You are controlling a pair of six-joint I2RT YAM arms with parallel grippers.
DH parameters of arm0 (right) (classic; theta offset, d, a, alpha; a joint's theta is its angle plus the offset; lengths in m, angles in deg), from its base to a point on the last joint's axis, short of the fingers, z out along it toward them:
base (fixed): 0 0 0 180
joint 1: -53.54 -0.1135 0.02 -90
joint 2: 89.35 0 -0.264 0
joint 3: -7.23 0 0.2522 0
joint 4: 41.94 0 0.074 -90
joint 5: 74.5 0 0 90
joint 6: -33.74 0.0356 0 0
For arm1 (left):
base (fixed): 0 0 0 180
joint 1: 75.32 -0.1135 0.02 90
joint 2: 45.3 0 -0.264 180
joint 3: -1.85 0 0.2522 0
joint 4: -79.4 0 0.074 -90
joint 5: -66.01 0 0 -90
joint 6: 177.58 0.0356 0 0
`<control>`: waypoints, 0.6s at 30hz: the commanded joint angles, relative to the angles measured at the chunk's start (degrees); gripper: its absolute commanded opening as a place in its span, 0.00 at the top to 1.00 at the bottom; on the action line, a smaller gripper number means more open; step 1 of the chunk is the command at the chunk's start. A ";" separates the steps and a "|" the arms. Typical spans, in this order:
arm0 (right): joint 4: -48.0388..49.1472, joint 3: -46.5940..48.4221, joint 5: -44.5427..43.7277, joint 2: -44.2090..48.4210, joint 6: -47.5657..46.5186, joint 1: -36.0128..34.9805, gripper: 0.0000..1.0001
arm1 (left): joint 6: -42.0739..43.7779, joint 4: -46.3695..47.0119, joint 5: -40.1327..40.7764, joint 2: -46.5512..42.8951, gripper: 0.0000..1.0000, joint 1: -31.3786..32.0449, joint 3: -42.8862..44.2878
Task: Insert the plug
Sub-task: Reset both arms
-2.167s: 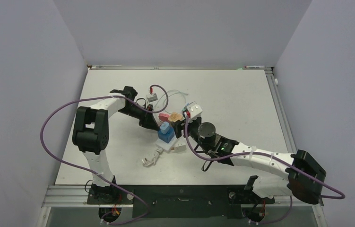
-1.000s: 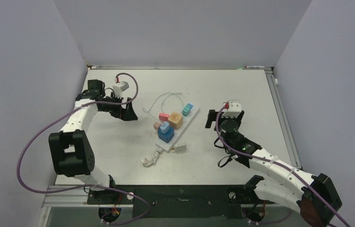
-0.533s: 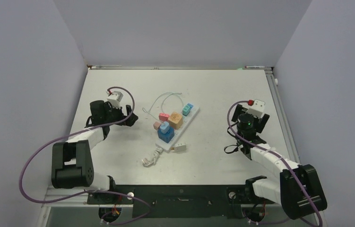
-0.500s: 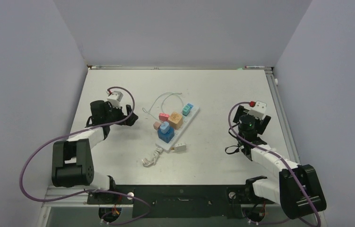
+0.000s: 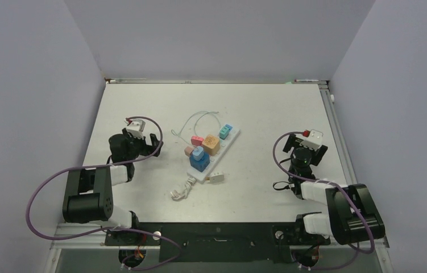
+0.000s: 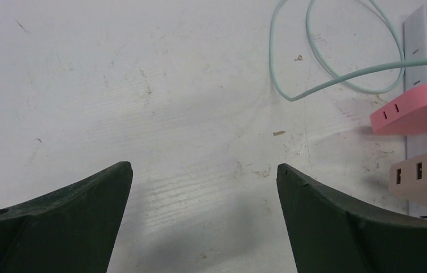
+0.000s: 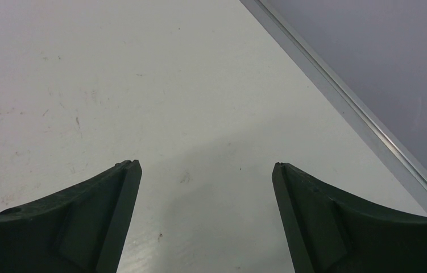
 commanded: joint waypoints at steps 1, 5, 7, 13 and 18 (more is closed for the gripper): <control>14.56 -1.25 3.17 -4.57 -2.26 0.51 0.10 | -1.71 11.46 3.59 -0.93 0.04 -0.98 -1.43; 23.78 -2.13 5.65 -11.26 -5.00 0.41 0.10 | -1.43 17.56 7.48 -2.28 0.04 0.16 -5.71; 27.61 -2.40 6.16 -15.84 -5.28 0.41 0.10 | -1.91 20.76 13.77 -2.29 0.04 1.44 -7.80; 22.58 3.21 11.66 -21.23 -6.77 1.09 0.10 | -1.75 26.19 16.47 0.17 0.04 3.33 -9.41; 21.77 3.65 14.05 -21.02 -5.85 2.74 0.10 | -1.84 24.46 16.66 -0.57 0.04 3.15 -9.14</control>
